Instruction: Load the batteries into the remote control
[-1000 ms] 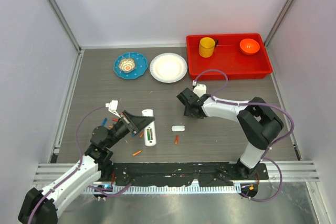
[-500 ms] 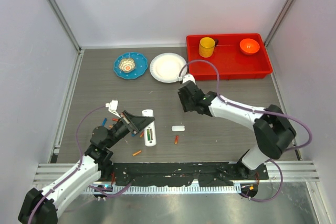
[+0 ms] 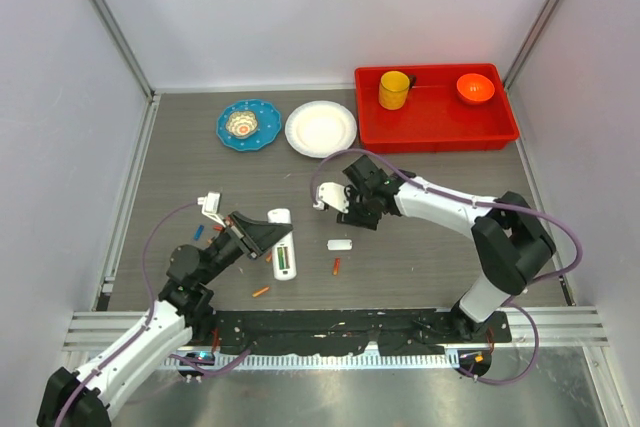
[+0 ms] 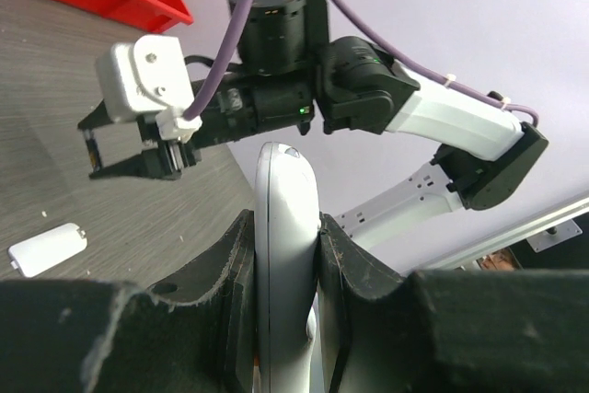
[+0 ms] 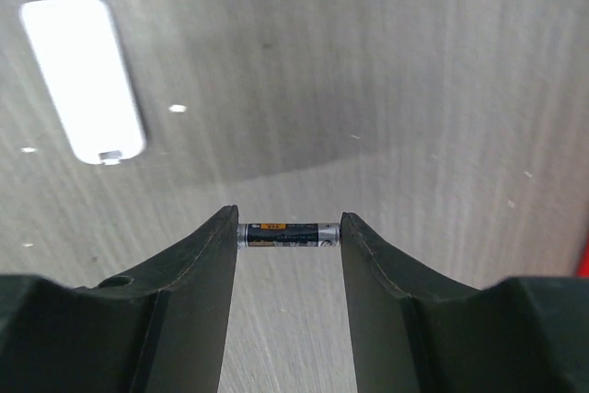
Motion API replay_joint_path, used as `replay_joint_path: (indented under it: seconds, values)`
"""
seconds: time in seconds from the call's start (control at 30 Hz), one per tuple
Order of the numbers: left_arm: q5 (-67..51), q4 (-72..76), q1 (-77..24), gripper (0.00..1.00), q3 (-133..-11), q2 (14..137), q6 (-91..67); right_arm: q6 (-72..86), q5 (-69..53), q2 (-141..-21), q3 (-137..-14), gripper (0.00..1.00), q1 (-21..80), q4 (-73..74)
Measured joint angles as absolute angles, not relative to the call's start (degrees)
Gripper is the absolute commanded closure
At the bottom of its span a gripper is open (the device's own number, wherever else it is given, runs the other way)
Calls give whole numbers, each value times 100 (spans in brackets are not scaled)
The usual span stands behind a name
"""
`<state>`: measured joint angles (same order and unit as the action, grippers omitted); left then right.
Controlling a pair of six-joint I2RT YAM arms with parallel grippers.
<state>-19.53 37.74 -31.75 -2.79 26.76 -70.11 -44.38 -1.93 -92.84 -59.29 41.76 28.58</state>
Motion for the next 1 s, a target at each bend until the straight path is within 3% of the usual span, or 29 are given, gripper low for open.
replay_joint_path:
  seconds: [0.17, 0.5, 0.53, 0.6, 0.77, 0.87, 1.0]
  values:
    - [-1951, 3758, -3175, 100, -279, 2523, -7008, -4554, -1179, -9402, -5975, 99, 4025, 3140]
    - [-1951, 3747, -3175, 99, -279, 2606, -7024, -4550, -1813, -9756, -5979, 99, 3850, 3232]
    - [-1949, 3743, -3175, 100, -279, 2576, -7037, -4550, -1811, -9765, -5951, 85, 3850, 3223]
    - [-1949, 3739, -3175, 99, -279, 2558, -7043, -4532, -1806, -9765, -5931, 72, 3841, 3190]
    - [-1951, 3693, -3175, 100, -276, 2416, -7046, -4421, -1728, -9706, -5680, 55, 3813, 2930]
    - [-1949, 3658, -3175, 100, -276, 2405, -7046, -4322, -1704, -9629, -5577, 15, 3813, 2812]
    - [-1949, 3597, -3175, 99, -276, 2388, -7046, -4165, -1610, -9572, -5533, 11, 3811, 2709]
